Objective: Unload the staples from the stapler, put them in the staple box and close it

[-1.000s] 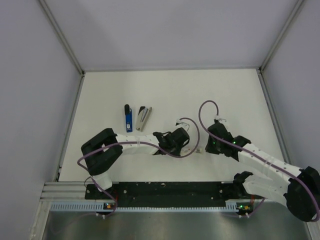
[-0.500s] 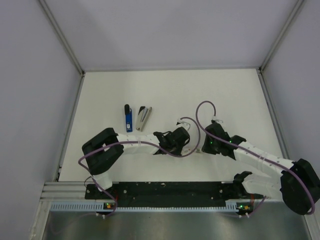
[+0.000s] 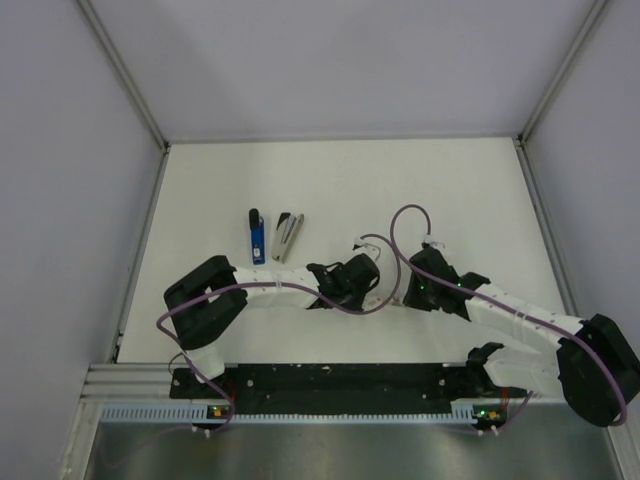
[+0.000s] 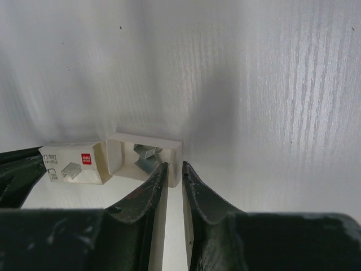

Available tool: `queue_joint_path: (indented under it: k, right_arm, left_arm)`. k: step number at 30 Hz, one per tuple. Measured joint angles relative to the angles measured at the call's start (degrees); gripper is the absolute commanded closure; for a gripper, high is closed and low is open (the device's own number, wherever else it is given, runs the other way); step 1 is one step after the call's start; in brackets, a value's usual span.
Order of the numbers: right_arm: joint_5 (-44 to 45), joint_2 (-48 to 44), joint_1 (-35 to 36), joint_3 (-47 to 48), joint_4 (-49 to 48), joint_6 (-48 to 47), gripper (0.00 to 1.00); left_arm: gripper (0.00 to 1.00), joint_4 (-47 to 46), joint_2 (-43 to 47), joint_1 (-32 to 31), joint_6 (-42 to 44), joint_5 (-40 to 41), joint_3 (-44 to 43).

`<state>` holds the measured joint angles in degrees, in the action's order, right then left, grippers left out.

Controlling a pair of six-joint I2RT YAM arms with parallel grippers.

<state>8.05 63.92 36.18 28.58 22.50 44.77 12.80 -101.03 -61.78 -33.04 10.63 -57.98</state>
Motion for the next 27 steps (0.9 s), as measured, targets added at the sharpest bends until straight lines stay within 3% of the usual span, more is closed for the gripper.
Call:
queue_joint_path:
  k: [9,18,27]
  right_arm:
    - [0.0,0.0,0.0,-1.2,-0.2,0.0,0.83]
    - [0.0,0.0,0.0,-1.2,-0.2,-0.1,1.0]
    - [-0.4,0.0,0.0,-1.2,-0.2,-0.2,1.0]
  left_arm:
    - [0.99,-0.1,0.0,0.2,0.0,-0.4,0.0]
    - [0.99,-0.4,-0.1,0.2,0.0,-0.4,0.0]
    - [0.99,-0.4,-0.1,0.2,0.0,-0.4,0.0]
